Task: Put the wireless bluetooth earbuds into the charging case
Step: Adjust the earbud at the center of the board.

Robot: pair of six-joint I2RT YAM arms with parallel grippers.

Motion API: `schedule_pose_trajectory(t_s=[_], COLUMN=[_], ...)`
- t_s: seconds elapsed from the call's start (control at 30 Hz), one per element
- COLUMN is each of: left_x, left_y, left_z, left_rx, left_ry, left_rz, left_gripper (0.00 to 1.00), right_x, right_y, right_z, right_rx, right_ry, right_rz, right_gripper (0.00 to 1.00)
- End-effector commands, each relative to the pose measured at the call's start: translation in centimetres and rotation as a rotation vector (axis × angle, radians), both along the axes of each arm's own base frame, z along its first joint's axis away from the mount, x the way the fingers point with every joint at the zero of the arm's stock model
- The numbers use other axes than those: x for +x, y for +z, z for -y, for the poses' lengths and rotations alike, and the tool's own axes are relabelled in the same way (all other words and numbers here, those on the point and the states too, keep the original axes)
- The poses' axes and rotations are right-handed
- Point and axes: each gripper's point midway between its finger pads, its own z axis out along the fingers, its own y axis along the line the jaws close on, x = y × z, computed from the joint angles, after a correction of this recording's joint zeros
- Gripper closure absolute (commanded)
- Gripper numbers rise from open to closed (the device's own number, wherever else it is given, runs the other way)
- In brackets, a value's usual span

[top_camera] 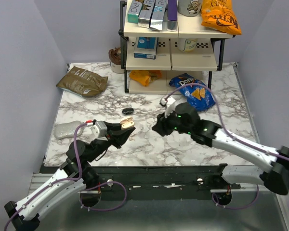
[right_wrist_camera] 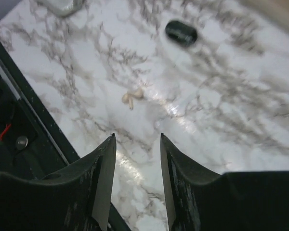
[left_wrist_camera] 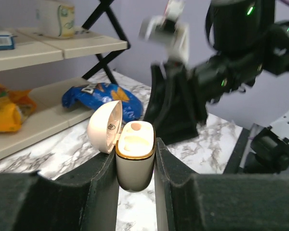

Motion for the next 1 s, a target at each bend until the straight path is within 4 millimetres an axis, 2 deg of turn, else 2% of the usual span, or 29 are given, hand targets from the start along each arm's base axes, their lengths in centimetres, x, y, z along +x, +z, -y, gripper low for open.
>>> schedule_pose_trajectory(t_s=[0.0, 0.1, 0.17, 0.2, 0.23, 0.27, 0.33, 0.4, 0.43, 0.5, 0.57, 0.73, 0.97], left_x=[1.3, 1.1, 0.9, 0.6, 0.7, 0.6, 0.5, 0.4, 0.3, 0.1, -0.1, -0.7, -1.1], left_y=[-0.7, -0.7, -0.6, -0.2, -0.4, -0.3, -0.4, -0.2, -0.7, -0.6, -0.2, 0.5, 0.7], left_z=[-1.0, -1.0, -1.3, -1.7, -1.9, -2.1, -2.5, -2.7, -2.7, -2.9, -3.2, -3.9, -4.3], left_rx=[0.079, 0.108, 0.110, 0.095, 0.095, 0.087, 0.079, 0.069, 0.077, 0.071, 0.055, 0.038, 0.017], left_ry=[0.089, 0.084, 0.086, 0.089, 0.102, 0.107, 0.114, 0.117, 0.116, 0.116, 0.116, 0.117, 0.117], left_rz=[-0.057, -0.080, -0.088, -0.081, -0.089, -0.088, -0.088, -0.085, -0.098, -0.096, -0.087, -0.061, -0.048], left_gripper=[1.00, 1.00, 1.00, 1.00, 1.00, 1.00, 1.00, 1.00, 1.00, 1.00, 1.00, 1.00, 1.00], right_x=[-1.7, -1.9, -1.9, -2.1, -2.1, -1.7, -1.3, -0.4, 0.1, 0.7, 1.0, 1.5, 2.0], right_y=[-5.6, -8.0, -8.0, -9.6, -10.0, -9.8, -11.5, -11.5, -12.8, -13.3, -14.8, -15.9, -17.6], right_z=[-4.3, -6.2, -7.7, -8.4, -8.9, -9.6, -10.2, -10.9, -11.1, -11.8, -12.0, -13.3, -13.5], right_rx=[0.037, -0.007, -0.025, -0.065, -0.080, -0.084, -0.121, -0.124, -0.151, -0.161, -0.183, -0.183, -0.216], right_ry=[0.122, 0.171, 0.224, 0.241, 0.249, 0.261, 0.251, 0.236, 0.218, 0.203, 0.180, 0.182, 0.167], right_rz=[-0.202, -0.235, -0.228, -0.256, -0.258, -0.249, -0.272, -0.266, -0.280, -0.291, -0.318, -0.344, -0.358], right_gripper=[0.53, 0.51, 0.48, 0.47, 0.46, 0.45, 0.45, 0.44, 0.44, 0.44, 0.44, 0.44, 0.44])
